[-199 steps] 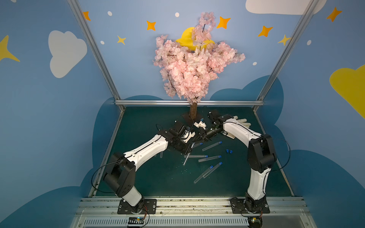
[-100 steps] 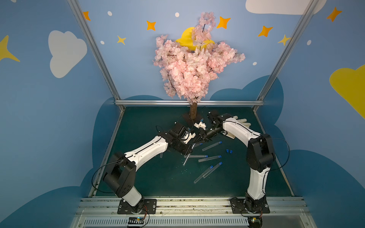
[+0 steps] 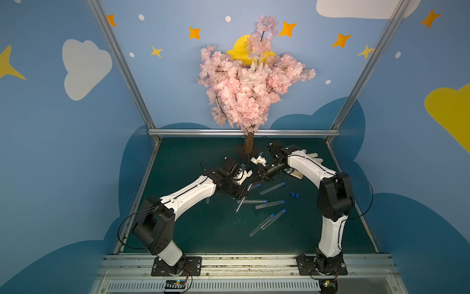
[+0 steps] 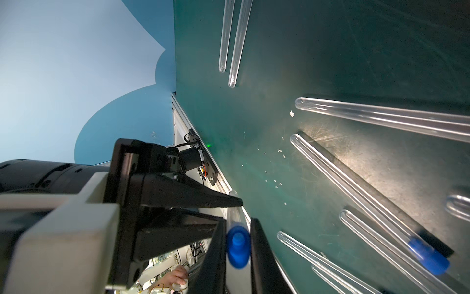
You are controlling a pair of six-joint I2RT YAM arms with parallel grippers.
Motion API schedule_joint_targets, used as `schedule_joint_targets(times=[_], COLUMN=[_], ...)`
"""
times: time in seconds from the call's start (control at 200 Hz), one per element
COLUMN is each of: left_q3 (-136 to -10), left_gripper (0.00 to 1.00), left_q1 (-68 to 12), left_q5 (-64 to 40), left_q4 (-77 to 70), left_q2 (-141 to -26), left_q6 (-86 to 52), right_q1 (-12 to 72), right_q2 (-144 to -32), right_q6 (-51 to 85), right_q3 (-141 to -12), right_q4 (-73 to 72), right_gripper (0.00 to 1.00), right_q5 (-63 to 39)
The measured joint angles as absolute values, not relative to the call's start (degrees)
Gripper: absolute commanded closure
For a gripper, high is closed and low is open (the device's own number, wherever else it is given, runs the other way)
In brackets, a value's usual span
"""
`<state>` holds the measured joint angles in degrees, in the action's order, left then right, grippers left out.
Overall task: Remove stoppers from test tubes
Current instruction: Open the stopper on the test tube.
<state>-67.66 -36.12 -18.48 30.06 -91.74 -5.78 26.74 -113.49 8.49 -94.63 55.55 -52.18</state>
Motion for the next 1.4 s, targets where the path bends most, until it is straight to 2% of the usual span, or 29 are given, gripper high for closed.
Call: schedule_joint_targets(times=[1.136,1.402], left_q3=[-66.72,-63.72], left_gripper=[0.91,0.91], left_q1=[-36.03,-35.11], left_q5=[-17.80,-15.09], left_q4=[27.29,36.03], left_q2=[-90.70,-90.59], left_q6=[-5.37,-5.78], right_q1=[25.26,21.69], right_q2=[-114.19,-114.10], right_q6=[8.99,9.17], right_q3=[-96.42,-96.42], right_q4=[57.21,56.34], right_gripper=[1.00,1.00], right_q5=[-53.19,-51.68])
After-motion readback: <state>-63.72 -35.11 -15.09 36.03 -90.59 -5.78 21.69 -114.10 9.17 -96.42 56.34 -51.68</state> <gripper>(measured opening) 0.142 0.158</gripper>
